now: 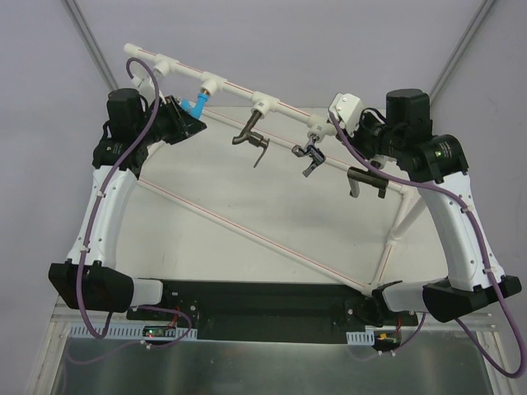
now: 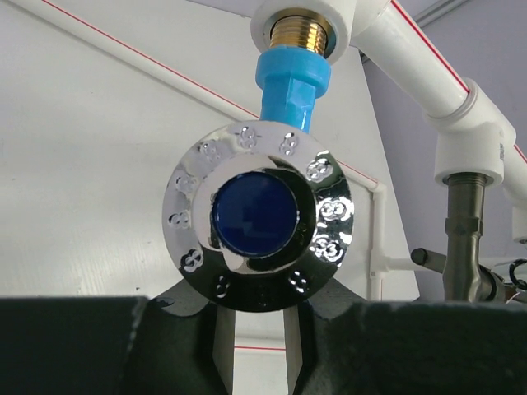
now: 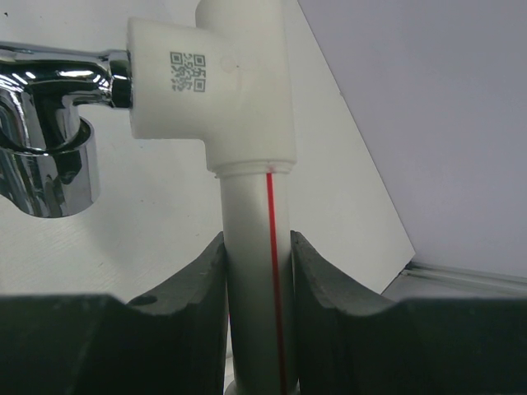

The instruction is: Install the water faucets

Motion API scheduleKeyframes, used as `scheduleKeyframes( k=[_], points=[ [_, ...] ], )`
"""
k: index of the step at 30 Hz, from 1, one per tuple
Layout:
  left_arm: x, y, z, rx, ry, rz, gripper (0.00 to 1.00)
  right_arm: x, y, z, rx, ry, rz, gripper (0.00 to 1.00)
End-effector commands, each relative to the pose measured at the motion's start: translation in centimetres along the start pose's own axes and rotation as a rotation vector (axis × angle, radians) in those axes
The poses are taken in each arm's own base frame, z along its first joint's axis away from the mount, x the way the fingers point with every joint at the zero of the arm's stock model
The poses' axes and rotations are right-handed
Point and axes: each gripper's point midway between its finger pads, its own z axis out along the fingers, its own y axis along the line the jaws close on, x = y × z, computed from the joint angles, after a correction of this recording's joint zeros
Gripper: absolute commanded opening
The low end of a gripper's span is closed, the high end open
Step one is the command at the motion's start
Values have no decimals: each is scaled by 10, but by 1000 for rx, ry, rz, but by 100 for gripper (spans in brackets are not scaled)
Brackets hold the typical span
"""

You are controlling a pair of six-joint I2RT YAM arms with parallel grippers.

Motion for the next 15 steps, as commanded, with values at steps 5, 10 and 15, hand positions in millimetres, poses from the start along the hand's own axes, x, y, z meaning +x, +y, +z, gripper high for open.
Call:
scheduleKeyframes(
  k=[5,10,15],
  points=[
    [-43,11,6,-58,-140,139,0,1,28,-12,-75,5,59,1],
    [-48,13,3,-83,-151,190,0,-1,28,-13,-75,-2,56,1],
    [-49,16,3,-96,-152,215,0,-2,29,-12,-78,-4,52,1]
  ],
)
